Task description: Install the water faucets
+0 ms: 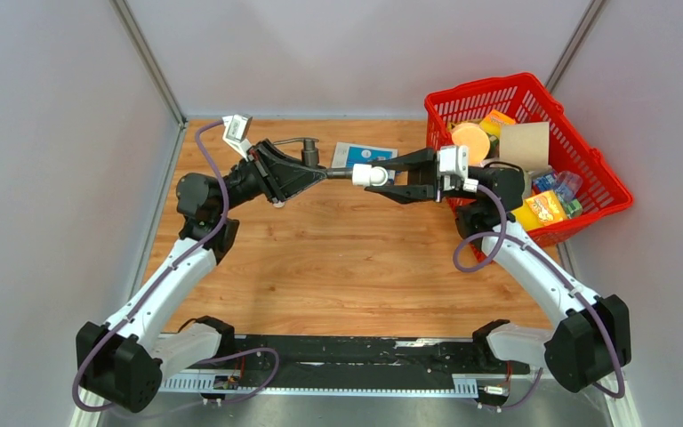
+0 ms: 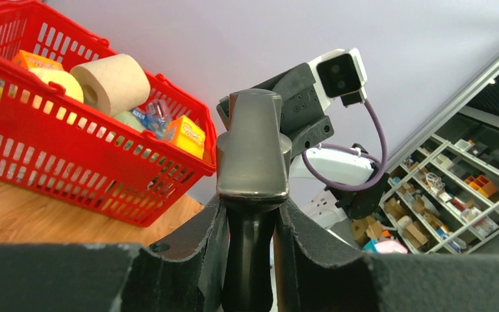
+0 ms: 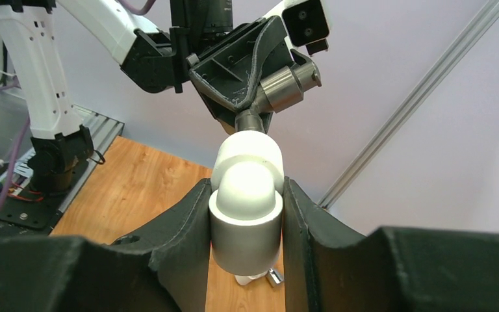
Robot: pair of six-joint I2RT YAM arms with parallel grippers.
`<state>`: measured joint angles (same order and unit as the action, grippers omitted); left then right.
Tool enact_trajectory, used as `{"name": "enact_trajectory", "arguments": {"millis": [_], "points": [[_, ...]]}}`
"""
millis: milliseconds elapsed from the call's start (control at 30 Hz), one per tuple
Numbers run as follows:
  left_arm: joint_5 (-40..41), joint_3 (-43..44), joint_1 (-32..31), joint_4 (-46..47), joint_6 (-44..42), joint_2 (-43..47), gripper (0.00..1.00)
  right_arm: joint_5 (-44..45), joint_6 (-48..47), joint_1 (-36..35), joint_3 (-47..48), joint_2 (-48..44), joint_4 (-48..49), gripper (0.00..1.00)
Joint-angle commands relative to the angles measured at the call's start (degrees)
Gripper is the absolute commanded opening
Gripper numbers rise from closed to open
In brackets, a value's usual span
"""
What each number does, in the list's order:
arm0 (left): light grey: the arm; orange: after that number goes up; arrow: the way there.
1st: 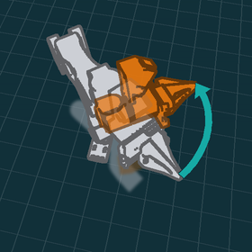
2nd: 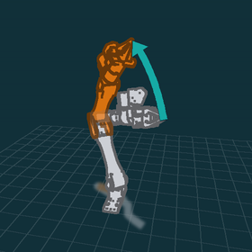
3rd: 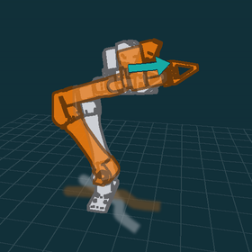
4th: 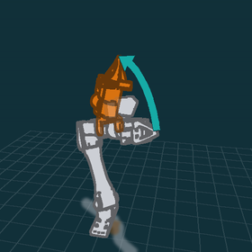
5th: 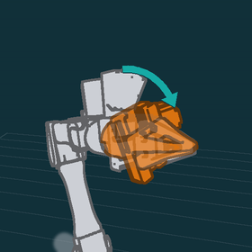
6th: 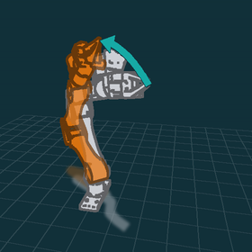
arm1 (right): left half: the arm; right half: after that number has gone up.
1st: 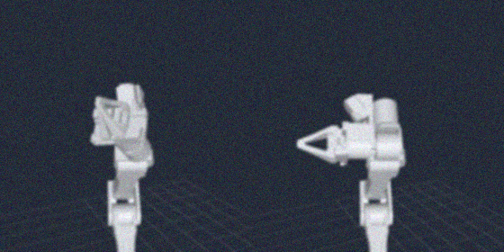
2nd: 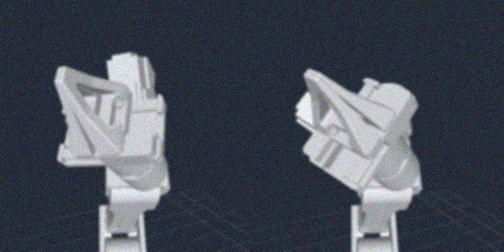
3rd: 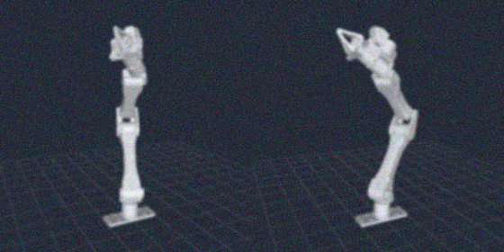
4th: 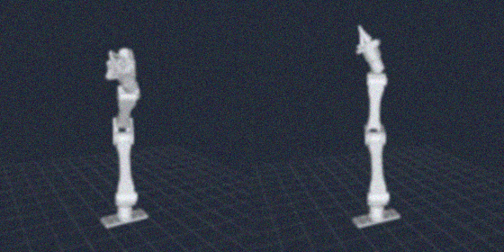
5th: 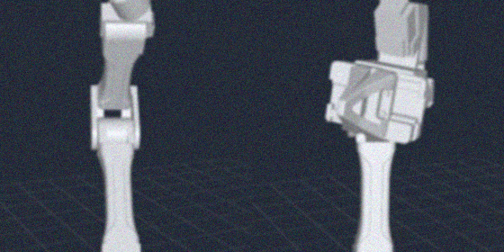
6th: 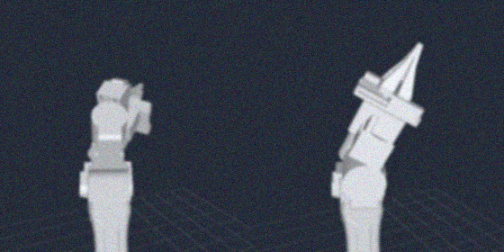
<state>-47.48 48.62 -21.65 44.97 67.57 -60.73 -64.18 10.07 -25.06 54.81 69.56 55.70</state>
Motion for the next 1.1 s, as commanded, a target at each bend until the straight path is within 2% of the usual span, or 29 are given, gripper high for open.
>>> {"name": "enact_trajectory", "arguments": {"millis": [0,33,167,267,333,433,500,700,767,833,1067], "points": [[-1.5,3.8,-0.6,-3.9,-0.2,2.3,0.00,-0.2,-8.7,-0.9,1.7,0.3,-1.1,0.00],[-1.3,3.9,-0.6,-6.6,-1.0,2.5,0.00,-0.7,-9.7,-1.1,1.5,0.3,-1.1,0.00],[-2.2,5.8,-0.6,-12.9,-2.3,3.2,0.00,-5.2,-24.2,-2.7,1.6,0.0,-4.7,0.00],[-3.8,7.0,-0.6,-15.4,-1.9,3.1,0.00,-8.8,-36.7,-3.5,3.0,-1.0,-13.9,0.00],[-5.0,8.0,-0.6,-16.9,-2.0,2.9,0.00,-10.2,-46.5,-3.8,5.2,-1.4,-23.1,0.00],[-5.7,9.9,-0.5,-19.8,-2.4,2.4,0.00,-10.5,-56.5,-3.8,9.3,-0.9,-35.7,0.00],[-4.3,9.8,-0.5,-20.6,-1.7,2.7,0.00,-10.1,-56.6,-3.8,9.4,-0.7,-34.5,0.00],[10.1,3.3,-0.5,-19.7,-0.2,8.6,0.00,-1.4,-46.4,-5.1,1.1,-2.7,-13.7,0.00],[16.4,1.0,-0.4,-19.2,1.3,10.6,0.00,0.5,-47.3,-6.1,-0.1,-3.4,-13.5,0.00],[18.4,-0.8,-0.4,-18.4,3.7,11.7,0.00,2.2,-50.1,-7.8,-0.8,-4.2,-15.3,0.00],[18.7,-2.6,-0.5,-18.4,11.6,12.5,0.00,5.5,-56.4,-10.6,-0.8,-4.0,-19.1,0.00]]}}
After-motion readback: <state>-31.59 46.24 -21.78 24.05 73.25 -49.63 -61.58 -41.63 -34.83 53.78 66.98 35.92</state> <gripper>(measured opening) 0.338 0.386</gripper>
